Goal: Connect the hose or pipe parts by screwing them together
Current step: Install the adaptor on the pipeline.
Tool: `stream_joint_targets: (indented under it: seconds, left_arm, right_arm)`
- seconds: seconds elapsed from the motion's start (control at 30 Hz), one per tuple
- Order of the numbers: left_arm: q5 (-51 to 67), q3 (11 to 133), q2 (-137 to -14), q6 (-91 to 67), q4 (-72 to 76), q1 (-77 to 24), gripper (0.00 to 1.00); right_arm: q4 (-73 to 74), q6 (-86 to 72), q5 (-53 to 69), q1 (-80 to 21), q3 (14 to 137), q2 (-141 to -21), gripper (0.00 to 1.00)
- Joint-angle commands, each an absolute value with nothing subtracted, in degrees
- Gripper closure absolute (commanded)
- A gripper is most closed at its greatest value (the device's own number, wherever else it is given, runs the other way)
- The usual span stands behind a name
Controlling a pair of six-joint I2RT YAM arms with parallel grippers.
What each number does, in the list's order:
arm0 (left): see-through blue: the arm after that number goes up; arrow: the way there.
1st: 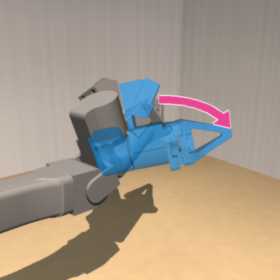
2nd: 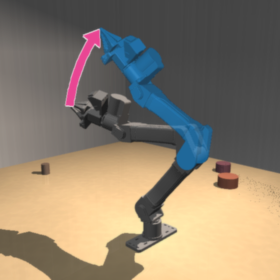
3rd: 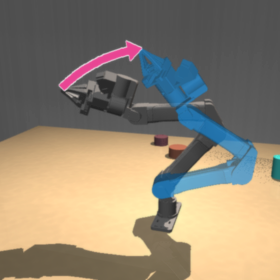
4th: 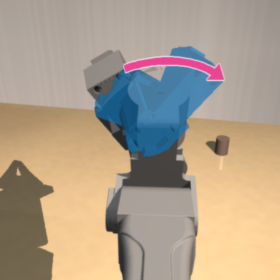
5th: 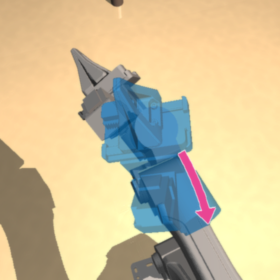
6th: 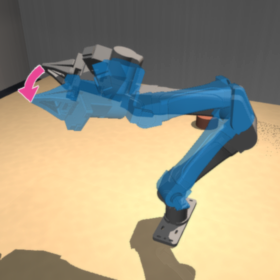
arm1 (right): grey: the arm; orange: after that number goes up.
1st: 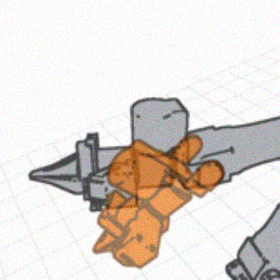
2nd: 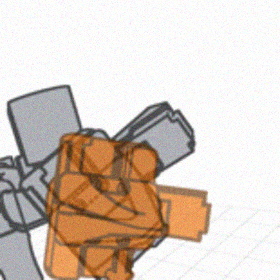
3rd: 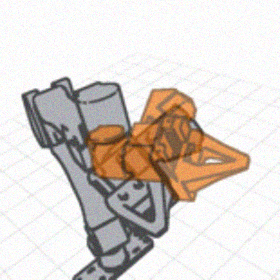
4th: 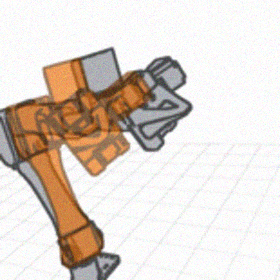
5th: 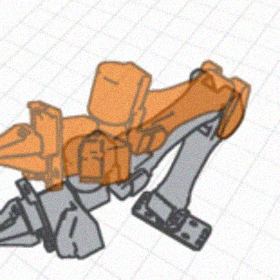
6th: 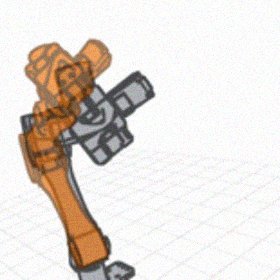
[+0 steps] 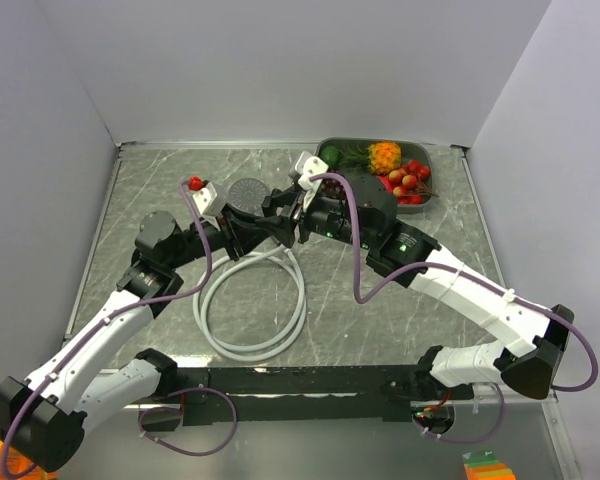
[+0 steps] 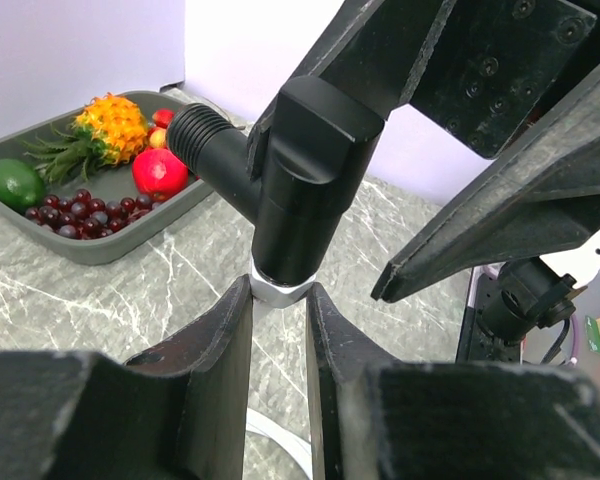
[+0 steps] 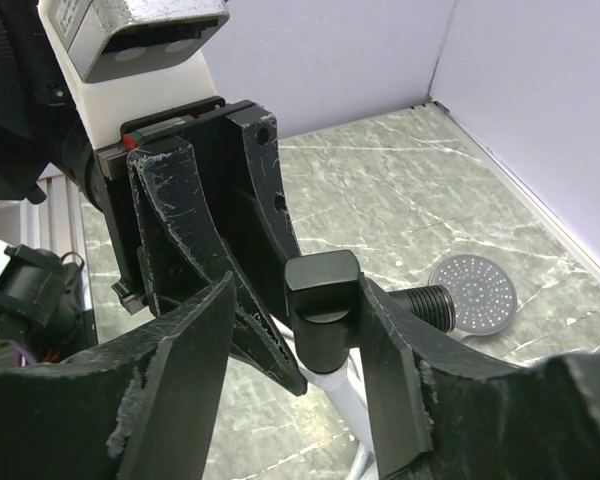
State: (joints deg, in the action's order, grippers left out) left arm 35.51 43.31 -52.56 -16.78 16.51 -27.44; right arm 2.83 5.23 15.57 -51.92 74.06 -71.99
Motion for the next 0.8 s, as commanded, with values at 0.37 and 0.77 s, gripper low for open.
stream_joint_targets:
  seconds: [0.37, 0.77]
  left_arm:
    - [34.54, 43.42, -49.40, -17.93, 25.05, -26.89, 0.99]
    - [34.72, 42.80, -49.04, -18.63, 24.70, -26.89, 0.99]
  right_arm:
    - [11.69, 6.68, 13.10, -52.38, 82.88, -74.35, 0.38]
    - [15.21, 10.02, 12.30, -52.38, 91.14, -75.23, 0.35]
